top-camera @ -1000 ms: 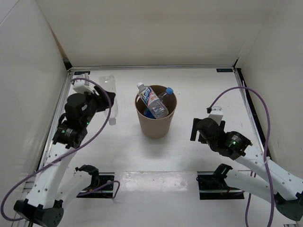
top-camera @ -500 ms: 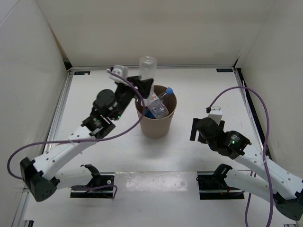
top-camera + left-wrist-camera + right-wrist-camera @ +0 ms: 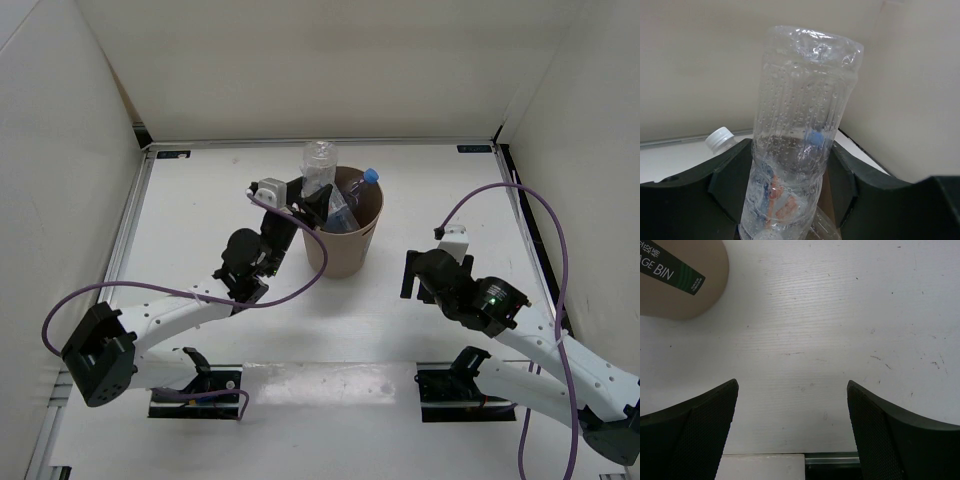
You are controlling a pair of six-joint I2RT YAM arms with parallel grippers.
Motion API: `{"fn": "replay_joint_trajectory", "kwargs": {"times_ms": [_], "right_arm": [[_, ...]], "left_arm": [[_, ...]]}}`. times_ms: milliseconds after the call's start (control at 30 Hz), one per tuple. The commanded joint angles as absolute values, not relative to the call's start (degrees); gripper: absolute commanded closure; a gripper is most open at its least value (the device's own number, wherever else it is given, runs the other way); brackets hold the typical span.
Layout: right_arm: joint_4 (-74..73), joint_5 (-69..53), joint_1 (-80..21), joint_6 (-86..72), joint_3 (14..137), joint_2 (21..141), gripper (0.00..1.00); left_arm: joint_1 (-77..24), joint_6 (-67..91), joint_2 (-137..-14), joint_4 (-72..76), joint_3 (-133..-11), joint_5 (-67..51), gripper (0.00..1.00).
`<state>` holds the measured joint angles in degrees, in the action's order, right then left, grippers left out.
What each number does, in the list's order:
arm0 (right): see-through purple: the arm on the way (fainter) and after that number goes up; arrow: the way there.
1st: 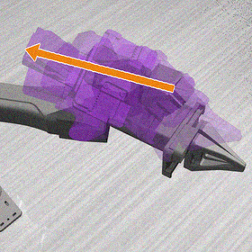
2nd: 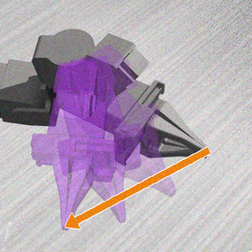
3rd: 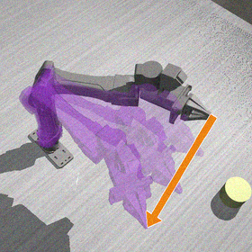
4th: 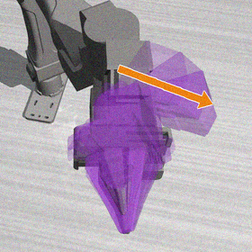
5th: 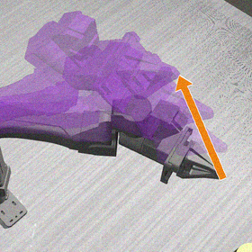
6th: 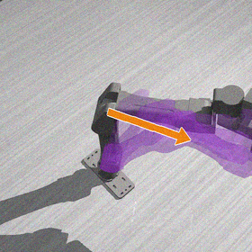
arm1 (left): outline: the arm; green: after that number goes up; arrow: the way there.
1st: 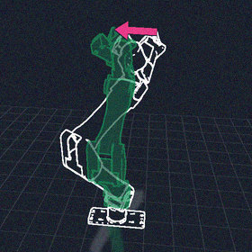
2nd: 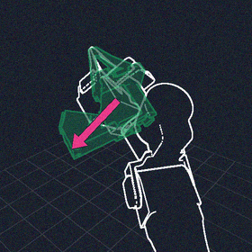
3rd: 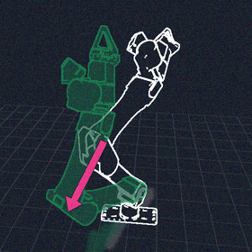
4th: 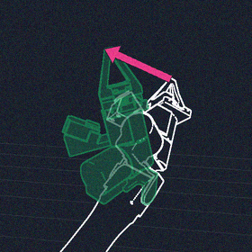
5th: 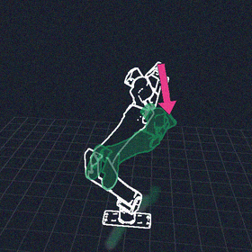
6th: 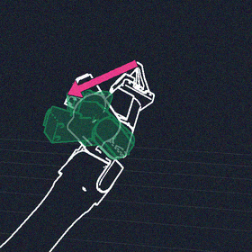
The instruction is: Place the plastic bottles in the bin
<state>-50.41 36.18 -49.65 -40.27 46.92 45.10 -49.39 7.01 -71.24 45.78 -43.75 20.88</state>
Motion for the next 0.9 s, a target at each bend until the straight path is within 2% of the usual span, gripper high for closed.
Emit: {"fn": "replay_joint_trajectory", "kwargs": {"times_ms": [0, 133, 300, 467, 667, 867], "right_arm": [[-48.96, 36.83, -50.27, -39.99, 47.55, 45.09, 0.10], [-48.78, 36.65, -49.92, -39.99, 47.64, 45.00, 0.10], [-48.78, 36.83, -50.01, -40.08, 47.55, 45.17, 0.10], [-48.78, 36.74, -50.10, -39.99, 47.64, 45.09, 0.10], [-48.95, 36.83, -50.27, -40.08, 47.55, 44.91, 0.10], [-48.78, 36.74, -50.36, -40.17, 47.46, 44.91, 0.10]], "left_arm": [[-50.10, 4.06, -70.84, 57.19, -40.79, 21.10, 0.31], [-51.06, 3.07, -71.89, 65.90, -36.31, 21.18, 0.23], [-51.33, 4.74, -71.02, 60.22, -36.04, 21.88, 0.15], [-51.42, 6.15, -70.66, 55.39, -36.38, 22.41, 0.12], [-51.42, 5.98, -69.53, 54.49, -36.03, 23.20, 0.12], [-51.50, 0.46, -68.11, 47.22, -44.02, 22.33, 0.20]]}}
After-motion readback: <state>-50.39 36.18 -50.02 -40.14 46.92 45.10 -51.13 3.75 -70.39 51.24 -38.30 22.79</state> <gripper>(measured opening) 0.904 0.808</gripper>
